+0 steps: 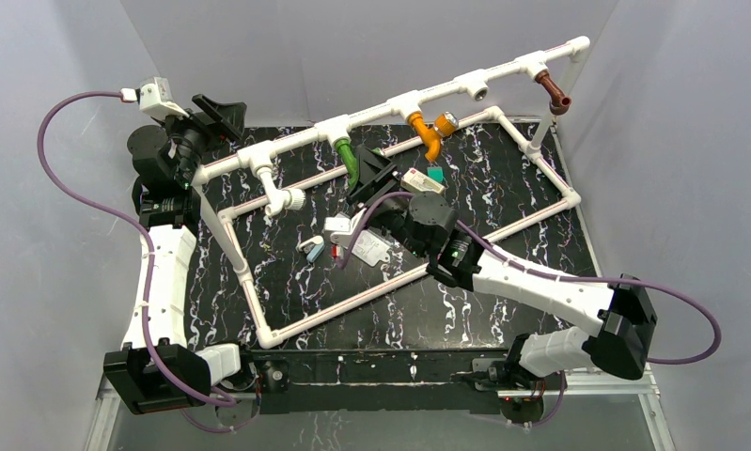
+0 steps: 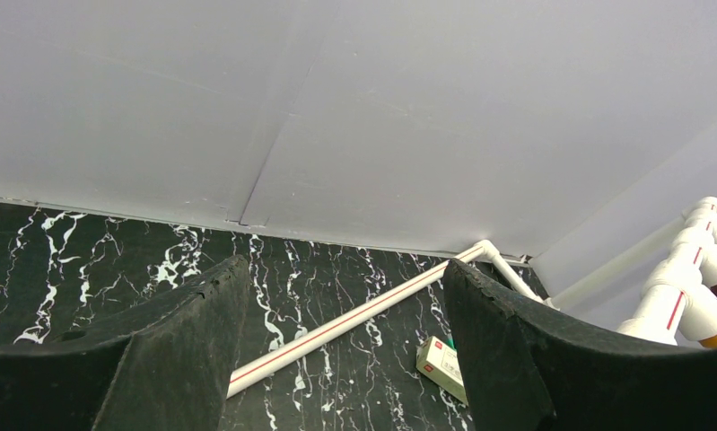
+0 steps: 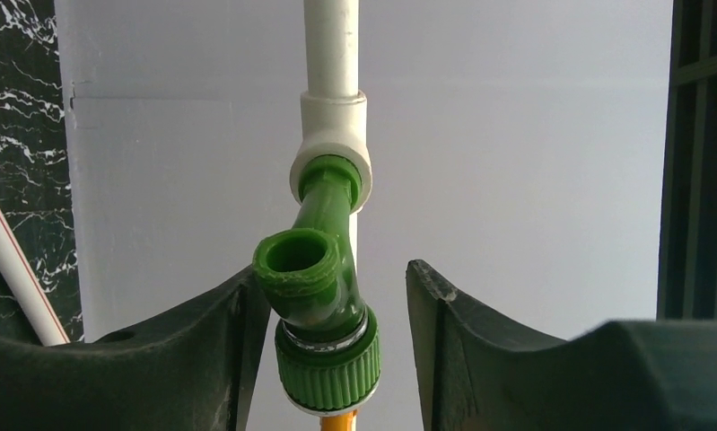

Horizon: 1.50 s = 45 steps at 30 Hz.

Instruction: Install the water faucets

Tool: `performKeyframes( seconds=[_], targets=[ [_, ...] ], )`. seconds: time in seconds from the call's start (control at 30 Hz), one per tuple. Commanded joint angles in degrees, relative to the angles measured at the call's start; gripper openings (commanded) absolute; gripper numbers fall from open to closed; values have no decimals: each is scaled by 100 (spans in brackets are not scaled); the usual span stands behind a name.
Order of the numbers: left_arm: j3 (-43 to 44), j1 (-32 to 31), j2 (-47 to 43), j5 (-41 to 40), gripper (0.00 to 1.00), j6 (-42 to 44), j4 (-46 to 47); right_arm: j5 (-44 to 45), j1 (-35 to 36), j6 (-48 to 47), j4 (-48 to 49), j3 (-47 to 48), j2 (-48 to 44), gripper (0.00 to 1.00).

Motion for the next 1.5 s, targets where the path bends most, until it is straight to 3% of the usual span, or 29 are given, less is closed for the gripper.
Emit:
performKeyframes(
  seconds=[0.0,0.27,0.47,0.6,0.73,0.97,1.17,1.47],
  targets=[
    [-850,113,916,34,76,4,-1929,23,-10,156,432,192,65,61],
    [-853,113,903,28,76,4,-1925,82,-11,169,609,110,244,41],
    [-852,113,899,33,76,4,-1927,219,-1,666,731,39,302,1],
    [-850,112,902,26,76,4,-1924,339,12,1495,952,-23,313,1],
    [-849,126,896,22,76,8,-1925,454,29,3124,1002,68,335,1],
    [-854,121,879,32,76,5,-1925,851,38,6992,1371,101,302,1],
    [-857,137,877,33,76,13,-1925,1695,35,10406,2178,-277,337,1],
    [-857,132,877,32,76,4,-1931,2305,34,13736,2638,-593,137,1]
  ],
)
